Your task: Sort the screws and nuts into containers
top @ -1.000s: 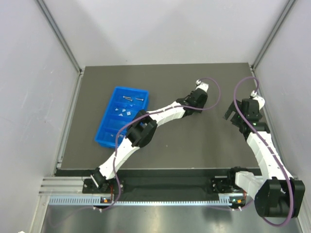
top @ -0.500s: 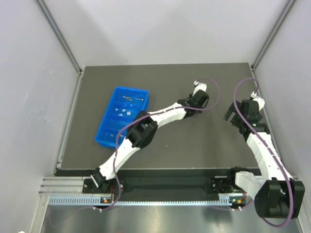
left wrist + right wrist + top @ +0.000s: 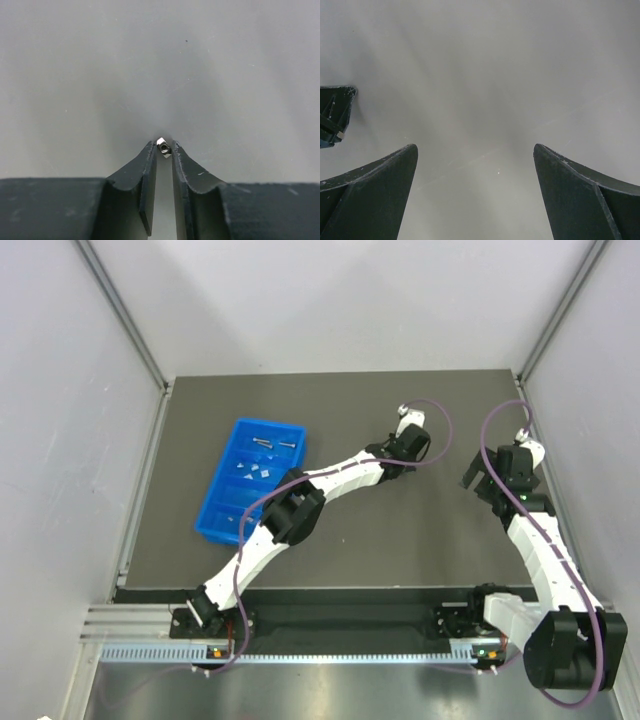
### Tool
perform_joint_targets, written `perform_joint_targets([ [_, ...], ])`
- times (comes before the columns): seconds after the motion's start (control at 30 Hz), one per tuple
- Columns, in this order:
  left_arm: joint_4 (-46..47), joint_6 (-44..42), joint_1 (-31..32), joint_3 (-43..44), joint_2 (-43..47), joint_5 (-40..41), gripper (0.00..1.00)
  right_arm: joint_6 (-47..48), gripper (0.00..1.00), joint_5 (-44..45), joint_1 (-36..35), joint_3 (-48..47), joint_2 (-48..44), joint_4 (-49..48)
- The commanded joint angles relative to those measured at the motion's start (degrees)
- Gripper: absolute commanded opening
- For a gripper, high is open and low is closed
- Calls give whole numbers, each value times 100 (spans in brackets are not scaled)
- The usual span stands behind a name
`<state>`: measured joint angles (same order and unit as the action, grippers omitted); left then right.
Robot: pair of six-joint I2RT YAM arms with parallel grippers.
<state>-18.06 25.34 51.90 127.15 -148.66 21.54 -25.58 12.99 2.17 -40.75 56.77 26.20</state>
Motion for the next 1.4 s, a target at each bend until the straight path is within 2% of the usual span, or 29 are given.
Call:
perform_joint_targets([
  [0.0,-391,23,4,73,-330,-45,22,1,100,98,81,-12,-96,-106],
  [0.07,-391,23,4,108,-356,-71,20,10,100,98,81,-12,-114,-106],
  [0.23,-338,-82,4,64,-330,-97,1,10,100,107,81,-12,-96,-106],
  [0.43,-224,-109,4,-506,214,26,0,10,100,107,81,6,-96,-106],
  [0.57,-75,-3,4,-1348,785,-36,0,1,100,81,81,23,-96,-106],
  [0.8,-188,584,4,-2861,2233,-54,0,-17,100,2,81,76,-123,-115],
  [1.07,-619,1631,-4,-5013,4473,693,0,-52,100,-148,81,182,-149,-132],
  [1.23,-1635,2597,-4,-5762,5662,1158,0,-35,100,-271,81,190,-193,-132],
  [1.33,-2374,3519,-31,-6210,6444,1931,0,-43,100,-332,81,226,-158,-150],
  [1.37,-2925,3817,-48,-6359,6768,2116,0,-61,100,-376,81,226,-149,-159],
])
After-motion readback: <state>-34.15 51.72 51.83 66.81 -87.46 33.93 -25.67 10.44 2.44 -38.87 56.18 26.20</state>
